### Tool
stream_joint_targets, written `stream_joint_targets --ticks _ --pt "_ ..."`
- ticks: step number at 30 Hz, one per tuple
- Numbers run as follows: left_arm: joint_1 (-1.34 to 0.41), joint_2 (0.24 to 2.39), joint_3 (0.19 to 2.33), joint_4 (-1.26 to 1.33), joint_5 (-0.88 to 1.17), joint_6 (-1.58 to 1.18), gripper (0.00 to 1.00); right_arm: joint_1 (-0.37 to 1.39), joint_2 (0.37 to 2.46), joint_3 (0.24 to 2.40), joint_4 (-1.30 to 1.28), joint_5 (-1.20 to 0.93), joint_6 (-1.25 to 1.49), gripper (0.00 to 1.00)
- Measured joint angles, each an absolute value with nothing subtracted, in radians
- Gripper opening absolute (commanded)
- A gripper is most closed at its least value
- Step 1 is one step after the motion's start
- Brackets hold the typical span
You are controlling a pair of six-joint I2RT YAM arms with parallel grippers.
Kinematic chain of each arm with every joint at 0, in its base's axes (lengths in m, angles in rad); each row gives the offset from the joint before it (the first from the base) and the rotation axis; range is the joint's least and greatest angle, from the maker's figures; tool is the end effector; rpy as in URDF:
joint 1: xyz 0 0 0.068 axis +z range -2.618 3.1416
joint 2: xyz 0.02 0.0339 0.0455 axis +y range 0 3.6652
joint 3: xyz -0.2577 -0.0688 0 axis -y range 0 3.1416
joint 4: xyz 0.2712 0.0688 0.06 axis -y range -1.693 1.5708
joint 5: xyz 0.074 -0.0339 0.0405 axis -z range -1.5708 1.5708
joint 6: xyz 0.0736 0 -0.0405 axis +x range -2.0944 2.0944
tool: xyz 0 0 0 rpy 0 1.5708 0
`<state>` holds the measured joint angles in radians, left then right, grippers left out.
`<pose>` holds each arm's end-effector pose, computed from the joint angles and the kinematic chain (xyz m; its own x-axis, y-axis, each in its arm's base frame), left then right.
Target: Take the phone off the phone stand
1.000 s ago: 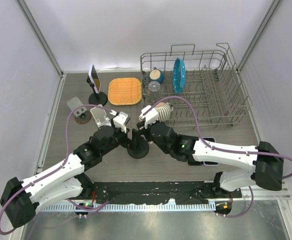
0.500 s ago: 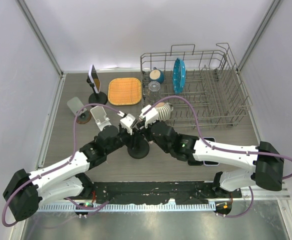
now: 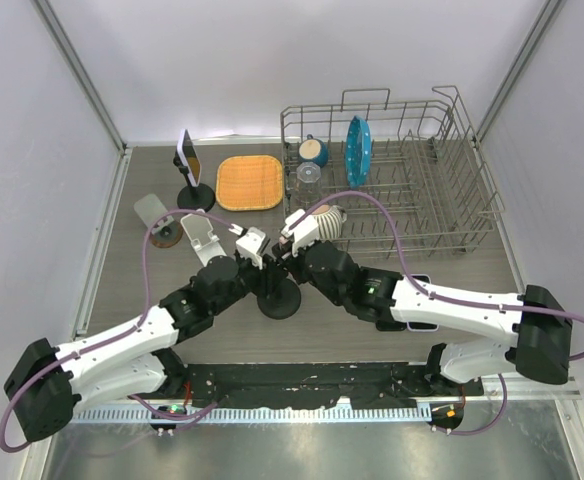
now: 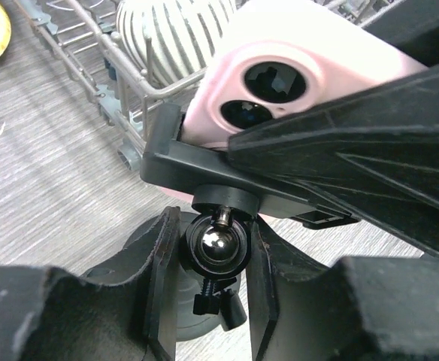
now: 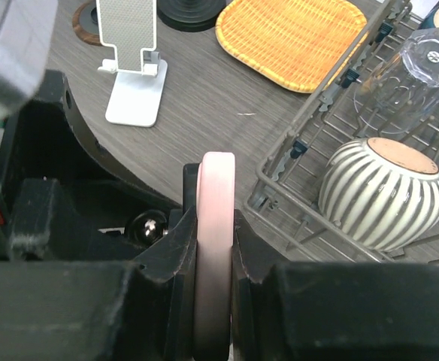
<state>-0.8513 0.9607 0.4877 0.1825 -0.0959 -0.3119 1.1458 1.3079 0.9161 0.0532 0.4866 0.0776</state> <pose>0.1913 -0.2076 0.2124 -0.3908 -0.0174 -0.9203 0.5971 0.7561 -0.2679 0.1789 0.3117 0.2681 -0.1849 -0.2423 -0.9524 -0.6109 0.7874 -0.0817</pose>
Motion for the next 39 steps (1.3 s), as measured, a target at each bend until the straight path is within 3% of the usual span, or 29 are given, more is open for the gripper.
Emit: stream_joint_targets --ticks 13,28,39 --pt "-0.862 0.919 0.485 0.136 -0.238 -0.448 0.0 1.155 1.275 0.91 -0.045 0.455 0.112 0.01" --pt "-0.854 0.925 0.481 0.154 -0.211 -0.404 0.0 1.159 1.273 0.883 0.016 0.483 0.083 0.01" --pt "-0.893 0.958 0.482 0.191 -0.295 -0.355 0.0 1.155 1.34 0.982 -0.058 0.517 0.06 0.13"
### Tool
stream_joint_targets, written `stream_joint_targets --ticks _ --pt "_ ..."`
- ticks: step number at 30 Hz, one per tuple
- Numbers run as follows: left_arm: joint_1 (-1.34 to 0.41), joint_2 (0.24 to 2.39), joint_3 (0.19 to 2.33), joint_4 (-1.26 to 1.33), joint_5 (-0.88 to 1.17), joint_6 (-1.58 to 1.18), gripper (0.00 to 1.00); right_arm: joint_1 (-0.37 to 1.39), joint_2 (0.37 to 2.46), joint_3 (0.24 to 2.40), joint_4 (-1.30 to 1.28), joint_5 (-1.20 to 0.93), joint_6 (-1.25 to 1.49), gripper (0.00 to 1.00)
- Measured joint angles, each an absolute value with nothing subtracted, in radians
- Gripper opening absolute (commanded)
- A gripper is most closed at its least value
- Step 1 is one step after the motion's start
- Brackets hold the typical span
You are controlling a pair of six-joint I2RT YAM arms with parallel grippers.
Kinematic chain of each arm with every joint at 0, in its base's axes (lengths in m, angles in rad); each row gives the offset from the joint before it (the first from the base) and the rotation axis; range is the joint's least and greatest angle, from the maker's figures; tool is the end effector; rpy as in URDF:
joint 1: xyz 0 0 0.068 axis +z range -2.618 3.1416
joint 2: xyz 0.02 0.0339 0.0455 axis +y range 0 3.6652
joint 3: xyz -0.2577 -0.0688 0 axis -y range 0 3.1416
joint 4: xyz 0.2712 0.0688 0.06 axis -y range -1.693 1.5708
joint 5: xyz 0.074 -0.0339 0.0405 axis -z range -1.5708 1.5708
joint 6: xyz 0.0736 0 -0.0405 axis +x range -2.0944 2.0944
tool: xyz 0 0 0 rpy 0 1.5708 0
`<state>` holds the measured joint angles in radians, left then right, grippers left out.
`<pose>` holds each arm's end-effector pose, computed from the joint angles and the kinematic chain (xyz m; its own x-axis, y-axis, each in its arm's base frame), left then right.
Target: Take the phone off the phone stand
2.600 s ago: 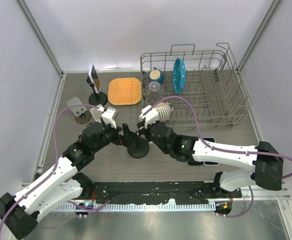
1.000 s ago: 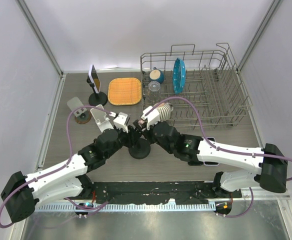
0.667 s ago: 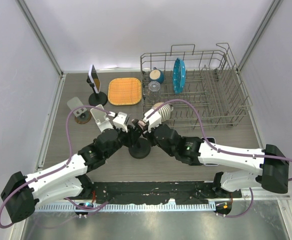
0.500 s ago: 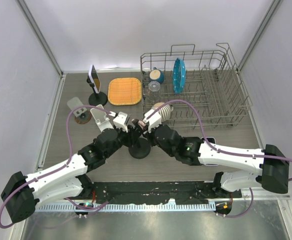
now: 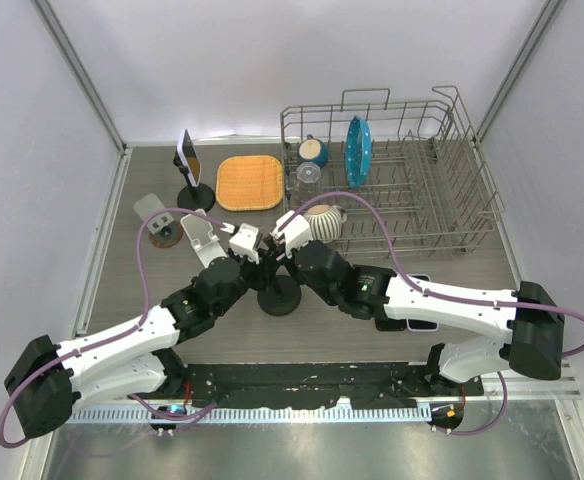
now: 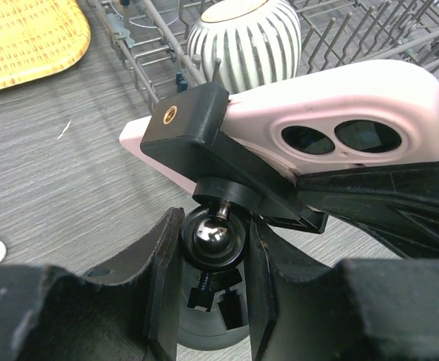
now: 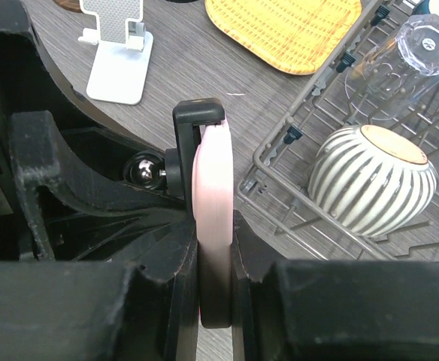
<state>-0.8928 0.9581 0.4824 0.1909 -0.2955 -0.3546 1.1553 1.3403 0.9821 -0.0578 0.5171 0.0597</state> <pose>0.1917 -0.2038 0.2129 -0.3631 -0.0787 -0.9284 0.4731 0.8428 -0.2565 0.1796 0.3168 0.2697 -0.1994 -0.3234 -0.9250 -0.6019 0.7853 -0.1448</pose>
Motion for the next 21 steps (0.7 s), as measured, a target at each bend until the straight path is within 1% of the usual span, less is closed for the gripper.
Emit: stream_joint_targets --ticks 1,3,4,5,7,8,10,16,18,21 --pt "-0.897 0.963 0.484 0.194 -0.3 -0.353 0.0 1.155 1.342 0.989 -0.068 0.521 0.062 0.13" --pt "-0.907 0.976 0.489 0.199 -0.314 -0.343 0.0 1.152 1.344 0.998 -0.084 0.525 0.064 0.22" --pt "-0.913 0.982 0.492 0.2 -0.322 -0.336 0.0 1.151 1.344 1.001 -0.091 0.526 0.066 0.27" --pt "-0.917 0.987 0.493 0.202 -0.327 -0.331 0.0 1.15 1.344 1.004 -0.096 0.527 0.069 0.34" --pt "-0.924 0.989 0.494 0.202 -0.332 -0.328 0.0 1.148 1.344 1.005 -0.085 0.535 0.077 0.41" --pt "-0.929 0.989 0.494 0.2 -0.33 -0.324 0.0 1.146 1.343 1.006 -0.062 0.542 0.079 0.48" --pt "-0.939 0.986 0.492 0.197 -0.329 -0.312 0.0 1.14 1.333 1.006 -0.014 0.553 0.081 0.57" --pt "-0.942 0.943 0.468 0.192 -0.329 -0.329 0.0 1.134 1.219 0.921 0.102 0.546 0.085 0.72" --pt "-0.942 0.936 0.467 0.184 -0.332 -0.344 0.0 1.134 1.157 0.865 0.15 0.533 0.085 0.74" --pt "-0.941 0.93 0.467 0.175 -0.344 -0.376 0.0 1.134 1.085 0.79 0.224 0.505 0.083 0.75"
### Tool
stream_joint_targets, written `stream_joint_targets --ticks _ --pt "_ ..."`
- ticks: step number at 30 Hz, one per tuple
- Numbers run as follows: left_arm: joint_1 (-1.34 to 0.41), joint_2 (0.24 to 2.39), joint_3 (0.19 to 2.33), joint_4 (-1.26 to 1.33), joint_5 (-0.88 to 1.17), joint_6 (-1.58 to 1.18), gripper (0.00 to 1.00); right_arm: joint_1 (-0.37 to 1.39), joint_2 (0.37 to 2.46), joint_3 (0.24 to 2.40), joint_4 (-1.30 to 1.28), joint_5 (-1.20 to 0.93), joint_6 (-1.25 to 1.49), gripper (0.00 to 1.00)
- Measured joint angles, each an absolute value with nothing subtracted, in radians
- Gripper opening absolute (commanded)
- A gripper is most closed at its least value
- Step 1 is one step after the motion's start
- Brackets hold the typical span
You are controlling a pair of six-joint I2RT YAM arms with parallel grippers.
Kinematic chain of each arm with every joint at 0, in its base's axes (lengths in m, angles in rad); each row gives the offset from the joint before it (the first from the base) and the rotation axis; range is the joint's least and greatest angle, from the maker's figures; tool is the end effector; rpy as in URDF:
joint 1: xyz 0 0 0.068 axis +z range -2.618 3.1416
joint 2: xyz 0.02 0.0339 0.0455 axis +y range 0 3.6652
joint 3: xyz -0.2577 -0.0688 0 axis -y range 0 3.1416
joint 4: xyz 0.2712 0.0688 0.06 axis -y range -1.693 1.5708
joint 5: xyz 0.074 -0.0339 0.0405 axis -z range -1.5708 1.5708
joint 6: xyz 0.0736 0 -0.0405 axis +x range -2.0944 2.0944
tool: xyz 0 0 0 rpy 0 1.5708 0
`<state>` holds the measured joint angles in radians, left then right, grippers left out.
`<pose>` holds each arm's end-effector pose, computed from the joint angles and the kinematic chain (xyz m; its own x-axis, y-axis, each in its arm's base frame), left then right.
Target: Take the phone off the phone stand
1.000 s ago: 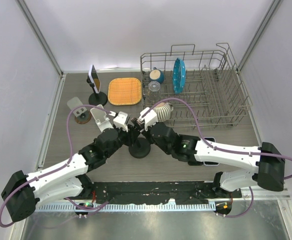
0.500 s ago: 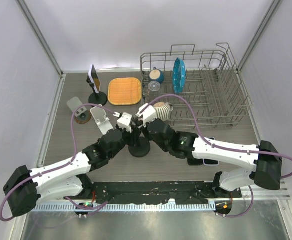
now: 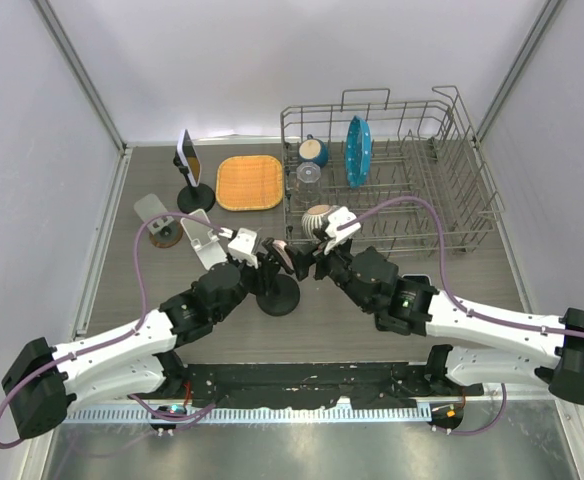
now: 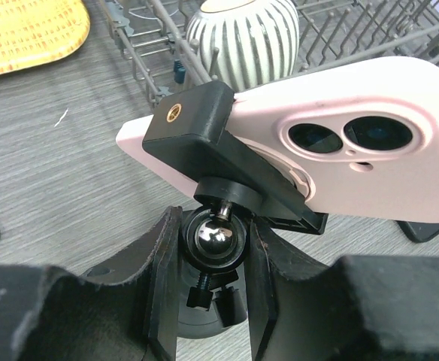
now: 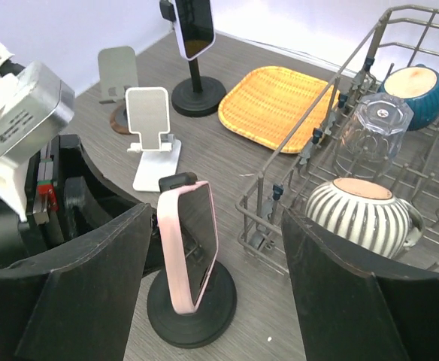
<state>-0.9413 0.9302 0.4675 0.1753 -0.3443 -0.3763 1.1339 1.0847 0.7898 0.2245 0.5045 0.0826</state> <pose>0.1807 -0.2059 0.2121 -0.3648 -0.0867 -0.9270 0.4691 0.8430 -0.2634 0.1654 0.2700 0.3102 -0.0783 0.0031 -0.9969 -0.5847 0.8098 0.0484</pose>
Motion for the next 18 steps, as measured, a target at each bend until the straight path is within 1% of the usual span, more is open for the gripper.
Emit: stream_joint_targets --ticks 3,9,14,15,18 --pt "-0.939 0.926 0.469 0.168 -0.361 -0.419 0.0 1.132 1.053 0.717 0.318 0.474 0.073 0.76" --pt "-0.934 0.926 0.469 0.168 -0.368 -0.476 0.0 1.132 1.083 0.569 0.493 0.447 0.047 0.78" --pt "-0.934 0.921 0.469 0.168 -0.363 -0.521 0.0 1.132 1.117 0.525 0.608 0.413 0.045 0.77" --pt "-0.934 0.921 0.469 0.168 -0.358 -0.527 0.0 1.132 1.125 0.525 0.636 0.412 0.043 0.76" --pt "-0.934 0.923 0.469 0.174 -0.338 -0.551 0.0 1.128 1.155 0.521 0.728 0.413 0.034 0.67"
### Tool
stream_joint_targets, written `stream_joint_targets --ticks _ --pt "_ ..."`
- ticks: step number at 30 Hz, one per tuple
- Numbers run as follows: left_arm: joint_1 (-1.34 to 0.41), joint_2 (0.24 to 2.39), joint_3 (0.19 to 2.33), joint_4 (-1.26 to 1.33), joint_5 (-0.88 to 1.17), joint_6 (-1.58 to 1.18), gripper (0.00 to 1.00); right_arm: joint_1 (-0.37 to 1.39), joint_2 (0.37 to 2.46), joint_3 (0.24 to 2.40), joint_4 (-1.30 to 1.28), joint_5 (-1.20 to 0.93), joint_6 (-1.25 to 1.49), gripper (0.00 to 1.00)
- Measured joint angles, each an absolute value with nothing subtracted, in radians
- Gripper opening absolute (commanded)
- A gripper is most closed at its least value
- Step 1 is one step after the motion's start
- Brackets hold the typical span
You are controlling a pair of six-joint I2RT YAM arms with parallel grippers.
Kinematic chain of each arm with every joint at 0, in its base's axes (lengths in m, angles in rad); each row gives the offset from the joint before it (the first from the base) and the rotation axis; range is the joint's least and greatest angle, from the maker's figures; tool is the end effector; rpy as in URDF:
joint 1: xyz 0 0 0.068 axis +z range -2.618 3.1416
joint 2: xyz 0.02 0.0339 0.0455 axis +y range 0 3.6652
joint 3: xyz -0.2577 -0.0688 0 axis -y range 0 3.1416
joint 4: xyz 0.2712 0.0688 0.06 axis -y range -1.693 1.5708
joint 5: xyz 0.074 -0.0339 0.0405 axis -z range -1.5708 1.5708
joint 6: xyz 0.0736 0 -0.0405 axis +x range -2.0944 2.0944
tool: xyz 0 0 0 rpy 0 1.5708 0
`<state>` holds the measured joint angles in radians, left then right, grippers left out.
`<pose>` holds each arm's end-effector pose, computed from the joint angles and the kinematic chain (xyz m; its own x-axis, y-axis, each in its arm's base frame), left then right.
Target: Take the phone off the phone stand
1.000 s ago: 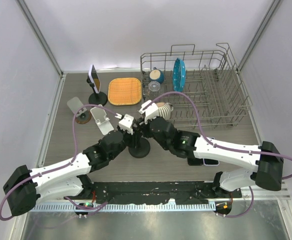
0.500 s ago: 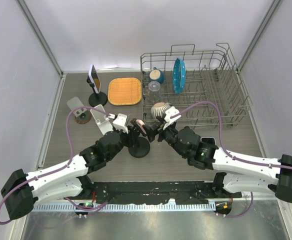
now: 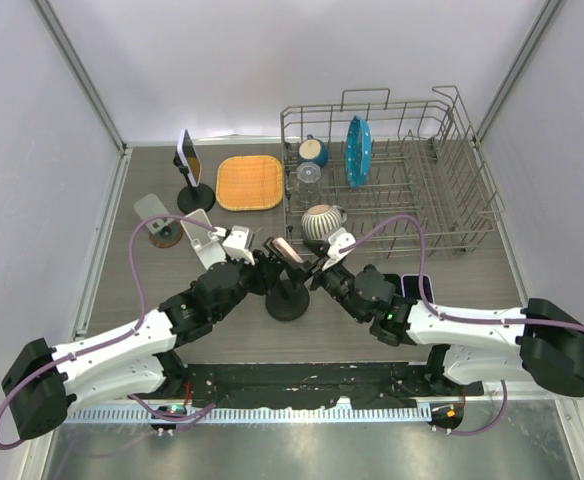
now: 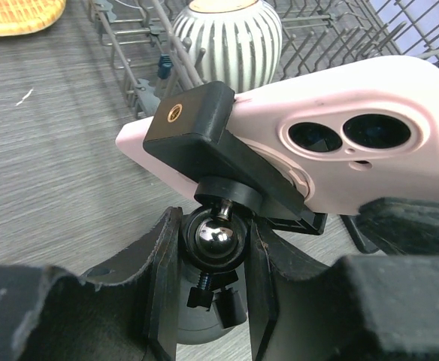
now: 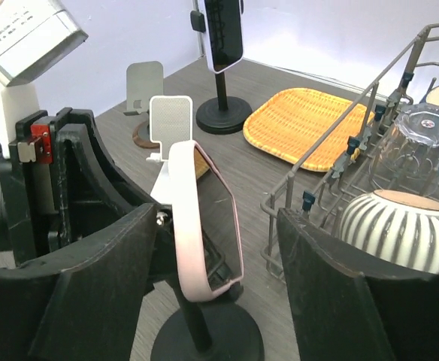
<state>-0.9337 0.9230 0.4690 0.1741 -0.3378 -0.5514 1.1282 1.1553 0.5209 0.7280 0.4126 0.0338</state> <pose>0.1816 -0.2044 0.2144 -0.4380 -0.2390 -0.8666 0.3985 0.8125 -0.4255 0.1598 0.2682 0.2501 0.0178 0.1099 -0.9938 -0.6578 0.7498 0.0711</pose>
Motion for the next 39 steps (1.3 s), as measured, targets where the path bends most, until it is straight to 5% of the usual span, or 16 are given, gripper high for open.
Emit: stream_joint_targets --ticks 6,12,27,39 --pt "-0.934 0.94 0.471 0.197 -0.295 -0.575 0.0 1.104 1.231 0.517 0.825 0.407 0.031 0.46" --pt "-0.934 0.942 0.472 0.198 -0.277 -0.577 0.08 1.106 1.238 0.518 0.831 0.384 0.011 0.01" --pt "-0.96 0.953 0.542 0.059 -0.318 -0.434 0.23 1.1 1.234 0.726 0.413 0.395 0.033 0.01" --pt "-1.001 0.952 0.535 0.031 -0.385 -0.356 0.56 1.099 1.264 0.799 0.302 0.398 0.079 0.01"
